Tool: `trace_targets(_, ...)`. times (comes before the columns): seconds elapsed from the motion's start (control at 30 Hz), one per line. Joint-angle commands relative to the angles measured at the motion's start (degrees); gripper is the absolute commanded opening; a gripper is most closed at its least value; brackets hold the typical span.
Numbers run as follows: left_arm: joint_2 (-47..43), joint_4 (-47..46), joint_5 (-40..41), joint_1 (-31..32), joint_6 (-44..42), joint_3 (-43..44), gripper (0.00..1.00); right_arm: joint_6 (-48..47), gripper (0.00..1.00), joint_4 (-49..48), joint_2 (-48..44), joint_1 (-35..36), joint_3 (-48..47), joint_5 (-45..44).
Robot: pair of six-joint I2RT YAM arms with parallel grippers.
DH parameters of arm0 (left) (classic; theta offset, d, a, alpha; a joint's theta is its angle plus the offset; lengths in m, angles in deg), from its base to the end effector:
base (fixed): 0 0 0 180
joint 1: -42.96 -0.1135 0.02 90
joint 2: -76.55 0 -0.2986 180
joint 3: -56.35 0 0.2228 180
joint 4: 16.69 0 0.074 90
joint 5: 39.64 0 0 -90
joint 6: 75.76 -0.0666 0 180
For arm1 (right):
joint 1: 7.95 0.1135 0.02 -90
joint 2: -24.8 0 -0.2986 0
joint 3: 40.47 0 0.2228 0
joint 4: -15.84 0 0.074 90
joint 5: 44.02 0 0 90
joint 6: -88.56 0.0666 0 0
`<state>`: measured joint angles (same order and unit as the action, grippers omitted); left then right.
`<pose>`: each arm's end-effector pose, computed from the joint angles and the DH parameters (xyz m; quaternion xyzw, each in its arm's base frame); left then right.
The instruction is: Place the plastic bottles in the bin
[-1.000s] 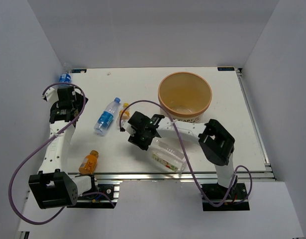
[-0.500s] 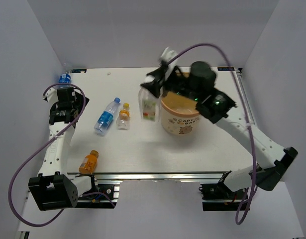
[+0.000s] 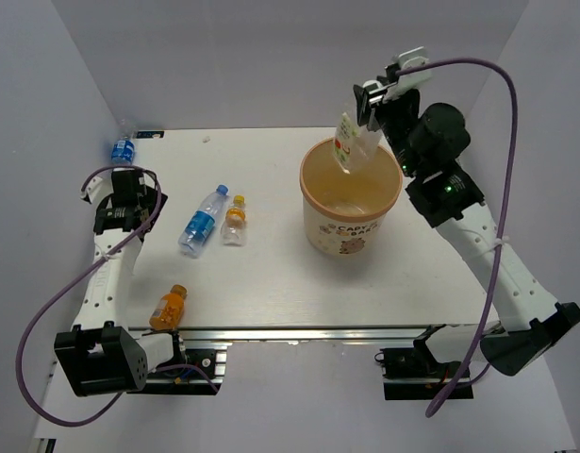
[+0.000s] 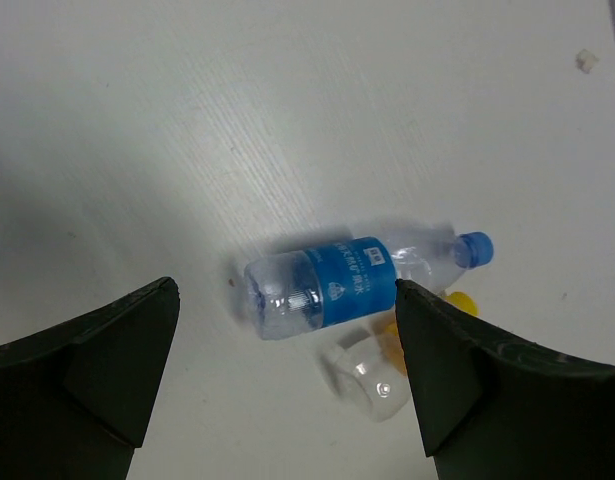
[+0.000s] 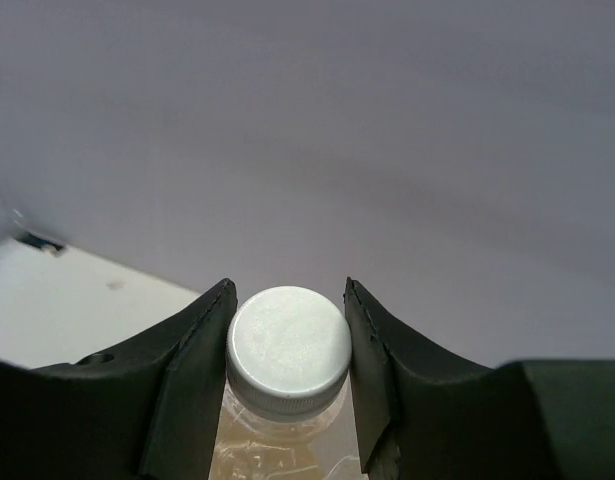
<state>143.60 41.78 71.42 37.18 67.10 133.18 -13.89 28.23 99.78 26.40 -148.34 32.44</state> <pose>0.2095 0.0453 0.3240 -0.5067 0.7705 0.0183 0.3862 0.2232 0.1336 0.5715 -0.1359 0.5579 0.0890 0.8138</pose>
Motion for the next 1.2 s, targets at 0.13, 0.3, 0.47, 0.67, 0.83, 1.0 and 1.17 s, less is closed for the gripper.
trace_targets(0.13, 1.2, 11.4, 0.4, 0.1, 3.8, 0.1, 0.98, 1.5, 0.71, 0.8, -4.7, -1.0, 10.4, -6.3)
trace_targets(0.3, 0.0, 16.0, 0.3, 0.1, 1.6, -2.7, 0.98, 0.8, 0.89, 6.2, -5.1, -2.1, 9.0, -4.7)
trace_targets(0.47, -4.8, 17.5, -3.1, 0.1, -4.4, -9.2, 0.98, 2.7, 0.89, 11.2, -5.1, -5.9, 5.7, 5.0)
trace_targets(0.67, -8.7, 23.6, -2.5, 0.1, -9.3, -11.7, 0.98, 1.7, 0.89, 17.7, -5.1, -7.7, 2.8, 21.1)
trace_targets(0.83, -7.7, 26.0, -4.5, 0.1, -12.4, -14.6, 0.98, 0.9, 0.89, 21.5, -5.7, -8.2, 0.1, 26.5)
trace_targets(1.0, -7.9, 26.1, -7.4, 0.2, -15.0, -17.4, 0.98, -0.5, 0.89, 24.1, -6.1, -8.4, -0.4, 27.2)
trace_targets(1.17, -8.9, 24.2, -13.0, 0.4, -19.3, -18.1, 0.98, 0.0, 0.89, 23.9, -6.4, -9.2, 0.7, 26.7)
